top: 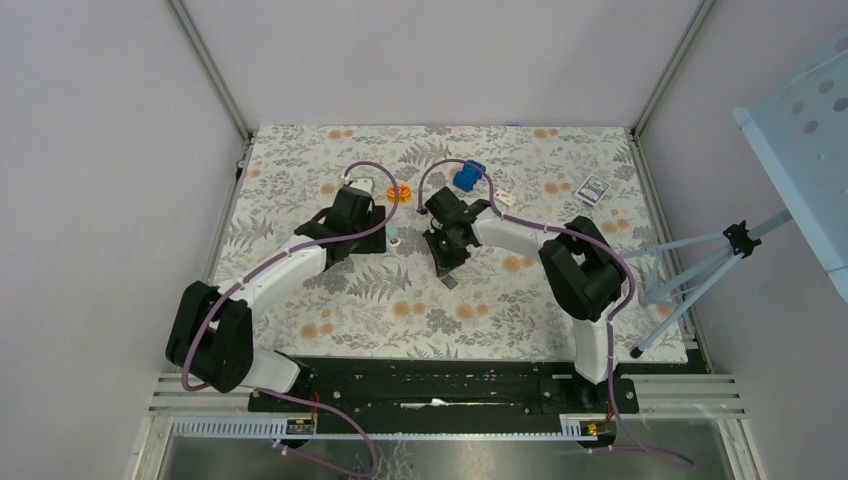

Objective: Unload the staples from the stapler
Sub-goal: Adjust the staple in the staple box.

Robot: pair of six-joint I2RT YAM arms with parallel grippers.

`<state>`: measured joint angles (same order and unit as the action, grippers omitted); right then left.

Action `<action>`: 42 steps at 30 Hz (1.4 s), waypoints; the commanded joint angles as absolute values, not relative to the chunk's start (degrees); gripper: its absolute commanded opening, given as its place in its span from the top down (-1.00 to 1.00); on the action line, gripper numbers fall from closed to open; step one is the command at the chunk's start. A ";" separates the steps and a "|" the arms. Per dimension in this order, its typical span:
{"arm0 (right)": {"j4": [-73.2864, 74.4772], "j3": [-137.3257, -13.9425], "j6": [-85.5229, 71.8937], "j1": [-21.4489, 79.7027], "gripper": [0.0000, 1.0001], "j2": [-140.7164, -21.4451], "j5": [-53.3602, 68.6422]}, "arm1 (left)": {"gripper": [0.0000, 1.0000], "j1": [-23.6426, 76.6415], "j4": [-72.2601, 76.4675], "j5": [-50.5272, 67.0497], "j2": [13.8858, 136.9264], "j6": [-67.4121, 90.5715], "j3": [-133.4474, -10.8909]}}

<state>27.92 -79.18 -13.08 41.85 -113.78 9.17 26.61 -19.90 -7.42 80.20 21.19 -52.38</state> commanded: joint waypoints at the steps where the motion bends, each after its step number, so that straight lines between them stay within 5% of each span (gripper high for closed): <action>1: 27.86 -78.84 -13.55 41.40 0.68 -113.49 10.47 | -0.24 26.97 -18.38 -8.77 79.34 20.65 -54.67; 31: 28.75 -78.94 -14.48 40.11 0.74 -109.19 11.24 | -0.24 27.07 -18.42 -8.85 79.71 20.57 -54.76; 42: 27.01 -77.62 -15.24 39.99 0.49 -109.38 11.03 | -0.24 27.07 -18.42 -8.86 79.66 20.57 -54.76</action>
